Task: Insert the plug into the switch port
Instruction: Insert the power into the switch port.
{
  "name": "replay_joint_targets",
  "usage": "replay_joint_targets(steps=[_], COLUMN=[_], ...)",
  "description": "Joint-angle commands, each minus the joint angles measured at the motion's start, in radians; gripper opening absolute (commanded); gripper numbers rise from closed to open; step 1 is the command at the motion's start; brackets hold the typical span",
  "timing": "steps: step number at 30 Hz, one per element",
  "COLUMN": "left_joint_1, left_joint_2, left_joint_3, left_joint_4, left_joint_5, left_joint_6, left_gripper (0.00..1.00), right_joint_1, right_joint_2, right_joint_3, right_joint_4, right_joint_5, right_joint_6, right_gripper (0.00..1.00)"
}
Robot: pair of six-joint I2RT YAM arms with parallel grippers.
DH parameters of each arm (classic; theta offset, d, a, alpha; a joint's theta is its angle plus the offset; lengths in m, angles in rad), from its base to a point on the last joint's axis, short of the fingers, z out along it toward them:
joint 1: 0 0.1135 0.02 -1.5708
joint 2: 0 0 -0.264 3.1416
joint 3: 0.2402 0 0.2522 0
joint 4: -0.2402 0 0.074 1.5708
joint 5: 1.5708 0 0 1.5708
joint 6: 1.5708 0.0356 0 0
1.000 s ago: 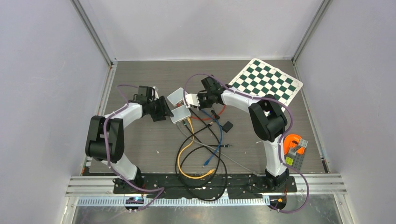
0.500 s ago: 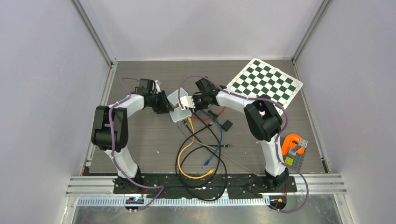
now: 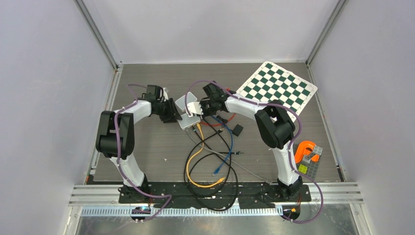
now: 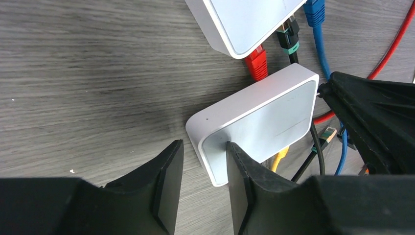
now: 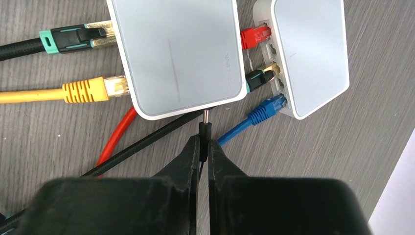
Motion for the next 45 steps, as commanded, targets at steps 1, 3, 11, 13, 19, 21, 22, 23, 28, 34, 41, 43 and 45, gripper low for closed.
replay_joint_targets(steps=[1, 3, 11, 13, 19, 21, 22, 23, 28, 34, 41, 43, 45], left_joint_1=[0.002, 0.002, 0.002, 0.003, 0.002, 0.003, 0.003, 0.003, 0.001, 0.000, -0.030, -0.043, -0.058], left_joint_2=[-0.007, 0.006, 0.054, 0.067, 0.074, 0.072, 0.069, 0.068, 0.063, 0.049, 0.025, 0.024, 0.020], left_joint_3=[-0.013, -0.002, 0.054, 0.058, 0.051, 0.048, 0.047, 0.046, 0.043, -0.007, -0.038, -0.045, -0.068], left_joint_4=[0.034, 0.035, 0.061, 0.070, 0.084, 0.089, 0.093, 0.096, 0.106, 0.155, 0.183, 0.198, 0.263], left_joint_5=[0.025, 0.034, 0.099, 0.118, 0.137, 0.143, 0.149, 0.154, 0.183, 0.251, 0.293, 0.300, 0.320], left_joint_6=[-0.024, -0.015, 0.001, -0.001, 0.005, 0.005, 0.005, 0.006, -0.005, -0.080, -0.126, -0.152, -0.215], left_gripper=[0.36, 0.33, 0.26, 0.25, 0.26, 0.27, 0.26, 0.27, 0.26, 0.24, 0.24, 0.23, 0.22], right_joint_1=[0.010, 0.018, 0.066, 0.069, 0.070, 0.069, 0.069, 0.070, 0.067, 0.067, 0.068, 0.068, 0.067], right_joint_2=[-0.012, -0.012, -0.032, -0.044, -0.083, -0.087, -0.086, -0.086, -0.084, -0.067, -0.048, -0.053, -0.057], right_joint_3=[0.017, 0.015, -0.011, -0.024, -0.084, -0.092, -0.090, -0.089, -0.101, -0.090, -0.049, -0.051, -0.059], right_joint_4=[0.020, 0.013, 0.005, 0.008, 0.044, 0.058, 0.066, 0.069, 0.129, 0.137, 0.141, 0.149, 0.164], right_joint_5=[-0.003, 0.001, 0.046, 0.051, 0.020, 0.006, -0.003, -0.010, -0.069, -0.103, -0.160, -0.191, -0.214], right_joint_6=[-0.027, -0.046, -0.073, -0.071, -0.089, -0.093, -0.087, -0.085, -0.042, 0.024, 0.089, 0.097, 0.106], right_gripper=[0.05, 0.05, 0.05, 0.05, 0.05, 0.05, 0.05, 0.05, 0.05, 0.05, 0.05, 0.05, 0.05])
